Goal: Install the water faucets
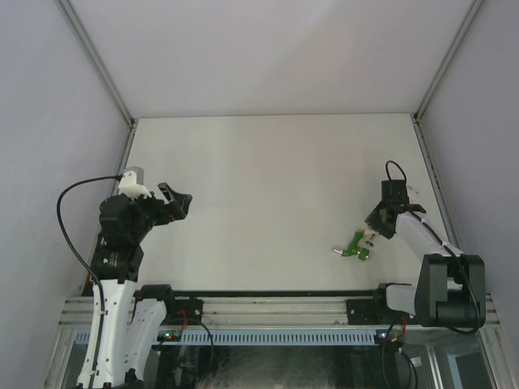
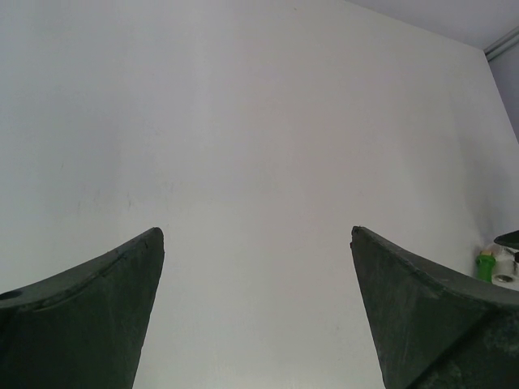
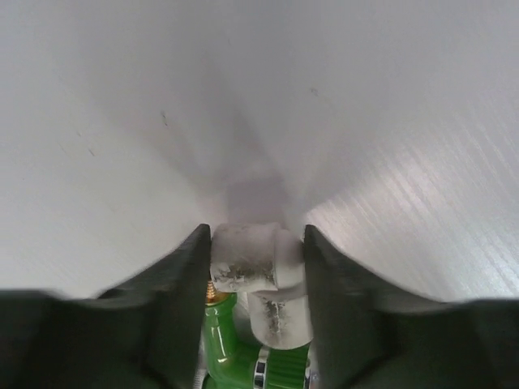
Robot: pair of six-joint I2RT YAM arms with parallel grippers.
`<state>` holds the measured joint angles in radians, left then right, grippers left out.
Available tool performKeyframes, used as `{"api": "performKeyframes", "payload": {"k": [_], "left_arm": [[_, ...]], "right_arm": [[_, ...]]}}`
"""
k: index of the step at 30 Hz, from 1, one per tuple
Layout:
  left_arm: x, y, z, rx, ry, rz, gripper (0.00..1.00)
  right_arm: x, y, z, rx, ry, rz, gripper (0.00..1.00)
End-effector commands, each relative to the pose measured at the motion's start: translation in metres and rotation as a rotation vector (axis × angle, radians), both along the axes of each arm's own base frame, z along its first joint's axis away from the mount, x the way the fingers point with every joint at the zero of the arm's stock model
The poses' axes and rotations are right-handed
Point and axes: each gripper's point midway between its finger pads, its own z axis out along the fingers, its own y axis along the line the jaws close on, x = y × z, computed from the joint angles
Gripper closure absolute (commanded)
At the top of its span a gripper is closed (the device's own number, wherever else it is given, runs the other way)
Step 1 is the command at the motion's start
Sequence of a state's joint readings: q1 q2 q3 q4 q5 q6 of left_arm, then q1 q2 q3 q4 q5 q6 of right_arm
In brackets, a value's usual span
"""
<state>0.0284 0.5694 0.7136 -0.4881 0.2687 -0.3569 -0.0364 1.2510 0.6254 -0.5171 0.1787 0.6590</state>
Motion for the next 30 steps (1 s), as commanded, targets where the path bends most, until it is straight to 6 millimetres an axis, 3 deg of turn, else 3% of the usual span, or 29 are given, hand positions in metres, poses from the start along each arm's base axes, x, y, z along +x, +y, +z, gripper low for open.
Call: {"api": "performKeyframes", "payload": {"k": [1, 8, 13, 16, 20, 23, 26, 30], "left_arm": [[0.002, -0.003, 0.000, -0.015, -0.018, -0.015, 0.00], [0.003, -0.003, -0.003, -0.018, -0.006, -0.013, 0.00], [0.003, -0.002, -0.006, -0.017, 0.002, -0.009, 0.00], [0.003, -0.002, -0.006, -0.016, 0.003, -0.006, 0.00], [0.004, -0.002, -0.005, -0.017, 0.001, -0.008, 0.00], [0.003, -0.003, -0.005, -0.023, 0.003, -0.016, 0.00], [0.003, -0.004, -0.005, -0.025, 0.002, -0.019, 0.00], [0.002, -0.004, -0.005, -0.025, 0.000, -0.017, 0.00]], "right_arm": [[0.021, -0.007, 0.013, -0.043, -0.087, 0.026, 0.64], [0.045, -0.012, 0.028, -0.154, -0.080, 0.127, 0.60], [0.038, -0.009, 0.038, -0.142, -0.030, 0.103, 0.32], [0.022, 0.005, 0.042, -0.068, -0.053, 0.094, 0.25], [-0.004, 0.019, 0.039, 0.016, -0.056, 0.065, 0.25], [-0.017, 0.013, 0.037, 0.007, -0.061, -0.002, 0.26], [-0.027, 0.011, 0.032, 0.009, -0.068, -0.057, 0.29], [-0.029, 0.024, 0.021, 0.074, -0.078, -0.034, 0.37]]}}
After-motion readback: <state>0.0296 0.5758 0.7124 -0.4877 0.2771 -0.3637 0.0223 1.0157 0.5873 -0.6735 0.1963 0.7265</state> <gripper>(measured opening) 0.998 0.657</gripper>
